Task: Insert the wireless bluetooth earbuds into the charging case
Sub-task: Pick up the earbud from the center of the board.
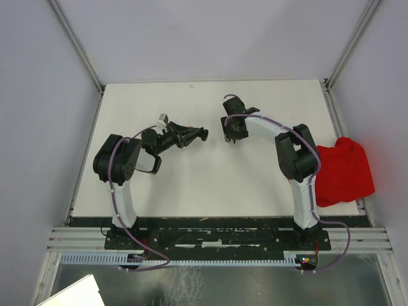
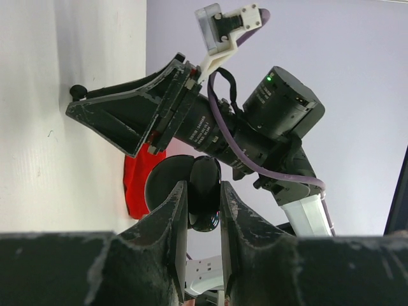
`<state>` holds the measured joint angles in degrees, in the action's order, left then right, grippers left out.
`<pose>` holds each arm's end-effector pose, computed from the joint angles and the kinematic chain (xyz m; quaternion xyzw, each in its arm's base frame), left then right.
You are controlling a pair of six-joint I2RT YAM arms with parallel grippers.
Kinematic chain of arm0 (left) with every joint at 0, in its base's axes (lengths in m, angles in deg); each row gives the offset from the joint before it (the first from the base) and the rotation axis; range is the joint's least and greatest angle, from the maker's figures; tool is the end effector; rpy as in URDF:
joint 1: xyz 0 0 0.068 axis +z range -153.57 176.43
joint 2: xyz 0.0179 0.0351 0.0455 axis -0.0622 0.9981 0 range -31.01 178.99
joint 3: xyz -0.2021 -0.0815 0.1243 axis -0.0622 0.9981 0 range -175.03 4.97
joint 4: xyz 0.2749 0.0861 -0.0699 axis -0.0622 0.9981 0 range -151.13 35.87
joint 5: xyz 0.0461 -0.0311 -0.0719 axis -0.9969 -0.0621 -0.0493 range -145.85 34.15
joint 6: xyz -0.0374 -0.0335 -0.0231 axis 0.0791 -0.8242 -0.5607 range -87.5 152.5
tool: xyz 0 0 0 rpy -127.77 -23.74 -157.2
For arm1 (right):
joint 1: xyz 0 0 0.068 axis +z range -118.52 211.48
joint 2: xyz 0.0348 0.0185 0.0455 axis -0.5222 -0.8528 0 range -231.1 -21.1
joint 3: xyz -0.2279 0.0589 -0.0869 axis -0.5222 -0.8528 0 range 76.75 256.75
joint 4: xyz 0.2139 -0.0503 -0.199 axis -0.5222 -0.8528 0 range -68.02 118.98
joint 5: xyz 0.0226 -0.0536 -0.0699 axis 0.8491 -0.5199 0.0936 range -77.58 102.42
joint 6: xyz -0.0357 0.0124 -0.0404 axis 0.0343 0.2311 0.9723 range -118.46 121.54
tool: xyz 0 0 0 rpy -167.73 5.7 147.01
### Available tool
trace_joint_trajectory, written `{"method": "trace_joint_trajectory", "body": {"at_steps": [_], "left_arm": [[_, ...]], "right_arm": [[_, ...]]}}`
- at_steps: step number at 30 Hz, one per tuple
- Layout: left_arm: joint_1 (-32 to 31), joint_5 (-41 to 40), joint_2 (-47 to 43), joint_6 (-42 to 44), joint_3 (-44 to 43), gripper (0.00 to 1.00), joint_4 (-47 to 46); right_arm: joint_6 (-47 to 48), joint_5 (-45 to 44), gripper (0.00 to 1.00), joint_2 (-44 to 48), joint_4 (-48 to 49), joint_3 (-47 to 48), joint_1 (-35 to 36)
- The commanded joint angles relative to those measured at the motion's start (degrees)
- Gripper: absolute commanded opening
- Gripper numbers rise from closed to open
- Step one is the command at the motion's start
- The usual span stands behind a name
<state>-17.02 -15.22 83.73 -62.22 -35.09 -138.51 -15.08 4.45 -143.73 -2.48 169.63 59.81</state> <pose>0.3404 -0.1065 0.0813 -0.2309 0.6549 -0.6901 0.2039 0.4235 0.2225 0.1313 -0.0814 0.9630 0.0326 0.2549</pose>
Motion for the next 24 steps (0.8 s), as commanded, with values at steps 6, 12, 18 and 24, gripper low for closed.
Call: {"method": "trace_joint_trajectory", "body": {"at_steps": [6,12,18,24], "left_arm": [[0.6,0.07,0.67,-2.4,-0.77,0.03,-5.31],[0.65,0.12,0.87,-2.41,-0.66,0.03,-5.39],[0.62,0.07,0.76,-2.47,-0.64,0.03,-5.43],[0.66,0.01,0.9,-2.41,-0.56,0.03,-5.42]], "right_arm": [[-4.35,-0.17,0.56,-1.52,-0.61,3.11,-0.78],[-5.46,0.27,0.52,-1.99,-0.54,3.1,-1.46],[-5.61,0.88,0.48,-2.56,-0.51,3.27,-1.95],[-5.39,1.54,0.43,-2.84,-0.57,3.6,-2.07]]}}
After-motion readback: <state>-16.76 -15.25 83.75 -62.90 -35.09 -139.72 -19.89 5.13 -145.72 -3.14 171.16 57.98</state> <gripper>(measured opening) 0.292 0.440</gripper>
